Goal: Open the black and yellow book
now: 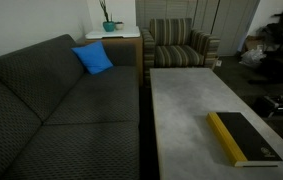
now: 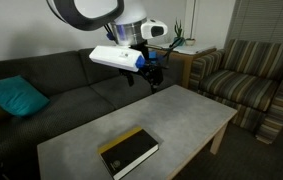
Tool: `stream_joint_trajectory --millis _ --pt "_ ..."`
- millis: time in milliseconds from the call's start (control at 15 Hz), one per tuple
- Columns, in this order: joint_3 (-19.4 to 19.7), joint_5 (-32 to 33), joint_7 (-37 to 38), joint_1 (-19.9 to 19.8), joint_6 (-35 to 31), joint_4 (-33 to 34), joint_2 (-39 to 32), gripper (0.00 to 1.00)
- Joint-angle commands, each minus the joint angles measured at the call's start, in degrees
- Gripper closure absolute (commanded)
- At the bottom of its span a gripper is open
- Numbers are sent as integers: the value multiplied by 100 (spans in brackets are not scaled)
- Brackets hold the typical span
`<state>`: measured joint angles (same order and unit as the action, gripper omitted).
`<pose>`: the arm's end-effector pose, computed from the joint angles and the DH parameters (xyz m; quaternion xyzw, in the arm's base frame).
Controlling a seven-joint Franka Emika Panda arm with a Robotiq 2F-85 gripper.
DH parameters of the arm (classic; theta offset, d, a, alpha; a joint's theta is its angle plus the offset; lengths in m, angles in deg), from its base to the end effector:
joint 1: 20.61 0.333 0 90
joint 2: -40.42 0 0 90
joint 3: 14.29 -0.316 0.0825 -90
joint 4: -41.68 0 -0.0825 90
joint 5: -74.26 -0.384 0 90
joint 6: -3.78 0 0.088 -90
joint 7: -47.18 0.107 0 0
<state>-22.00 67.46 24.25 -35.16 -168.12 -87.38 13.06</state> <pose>0.5563 -0.0742 0.1788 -0.9873 -0.0703 -0.1420 0.0096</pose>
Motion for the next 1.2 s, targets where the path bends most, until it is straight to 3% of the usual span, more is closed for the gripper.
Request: stream_joint_trajectory --millis 0,200,400,467,667,933,1133 --pt "255 435 302 144 -133 738 -824 0" --pt "397 786 307 83 10 1643 -1703 0" --pt "-188 902 -161 -648 522 2735 -2678 0" --pt "161 917 229 -221 164 1957 -2060 0" --pt "-79 918 3 -550 314 2627 -2694 0" --pt "-128 907 -15 -564 356 2725 -2723 0" --pt "259 1026 364 3 323 2684 -2769 0"
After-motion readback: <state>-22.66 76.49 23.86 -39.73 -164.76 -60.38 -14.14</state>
